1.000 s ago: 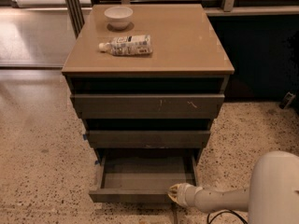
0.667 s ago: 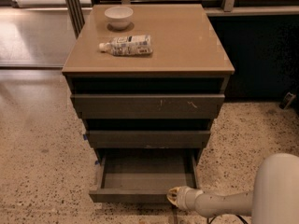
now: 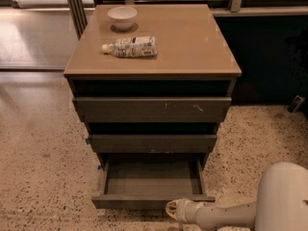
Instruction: Close bottom drawer
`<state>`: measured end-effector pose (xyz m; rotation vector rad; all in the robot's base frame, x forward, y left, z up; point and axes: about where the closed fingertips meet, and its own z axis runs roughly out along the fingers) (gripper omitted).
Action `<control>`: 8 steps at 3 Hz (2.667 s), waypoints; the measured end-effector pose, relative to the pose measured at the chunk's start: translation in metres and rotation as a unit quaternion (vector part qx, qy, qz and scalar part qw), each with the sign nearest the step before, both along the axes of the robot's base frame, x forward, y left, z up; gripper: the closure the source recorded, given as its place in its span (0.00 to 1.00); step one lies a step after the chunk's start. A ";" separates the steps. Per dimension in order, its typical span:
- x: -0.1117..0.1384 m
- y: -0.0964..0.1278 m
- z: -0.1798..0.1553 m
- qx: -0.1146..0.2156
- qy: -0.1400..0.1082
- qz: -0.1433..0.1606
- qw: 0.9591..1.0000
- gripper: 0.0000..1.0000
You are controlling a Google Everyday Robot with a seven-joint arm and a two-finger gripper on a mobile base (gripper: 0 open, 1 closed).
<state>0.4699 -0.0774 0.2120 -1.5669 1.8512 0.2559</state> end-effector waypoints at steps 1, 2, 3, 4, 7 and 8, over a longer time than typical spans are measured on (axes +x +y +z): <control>-0.001 0.017 -0.036 0.007 0.027 0.008 1.000 1.00; 0.008 0.024 -0.054 0.008 0.031 0.012 0.999 1.00; 0.034 0.011 -0.060 -0.012 0.010 0.010 1.000 1.00; 0.034 0.011 -0.060 -0.012 0.010 0.010 1.000 1.00; 0.097 -0.035 -0.042 -0.054 -0.054 -0.022 0.997 1.00; 0.094 -0.035 -0.042 -0.054 -0.054 -0.022 0.997 1.00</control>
Offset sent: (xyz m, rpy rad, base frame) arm 0.0318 0.0139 -0.0803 0.0245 0.0716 0.0352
